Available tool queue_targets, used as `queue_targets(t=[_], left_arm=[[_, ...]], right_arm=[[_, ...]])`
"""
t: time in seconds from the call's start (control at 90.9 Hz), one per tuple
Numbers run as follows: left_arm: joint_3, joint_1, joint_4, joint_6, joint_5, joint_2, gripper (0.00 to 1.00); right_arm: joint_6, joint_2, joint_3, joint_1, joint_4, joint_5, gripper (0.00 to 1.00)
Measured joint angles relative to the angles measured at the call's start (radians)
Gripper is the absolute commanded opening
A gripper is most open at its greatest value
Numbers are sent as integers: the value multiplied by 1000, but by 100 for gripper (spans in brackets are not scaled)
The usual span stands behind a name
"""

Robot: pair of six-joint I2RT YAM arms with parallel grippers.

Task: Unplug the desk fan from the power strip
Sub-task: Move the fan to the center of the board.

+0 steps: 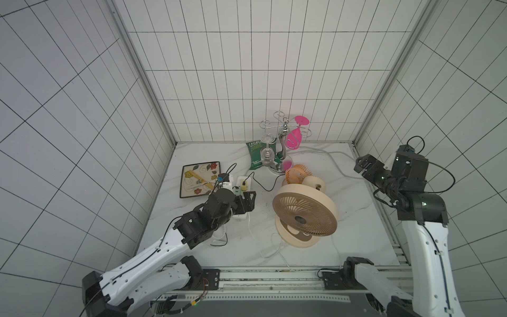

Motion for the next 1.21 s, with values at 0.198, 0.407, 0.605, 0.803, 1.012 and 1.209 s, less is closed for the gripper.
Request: queue_targets(t=[0.198,0.407,0.605,0.803,1.012,1.209], left_arm=[[-222,-253,177,-3,-30,11,89],[-361,-447,416,87,-154,141,87],[-336,-549,641,174,-287,405,86],[-336,-583,788,170,-372,595,87],[-333,-585,923,165,-375,744,88],[-313,-586,980,176,-362,822,85]], right_arm=[[-9,-32,34,0,-16,19,99],[-10,-67,39,-1,-19,28,99],[-10,-106,39,-2,-40,42,99],[-10,-142,42,-2,-72,64,99],[-11,-160,45,-2,-102,76,99],[-24,-161,71,-2,-120,88,99]])
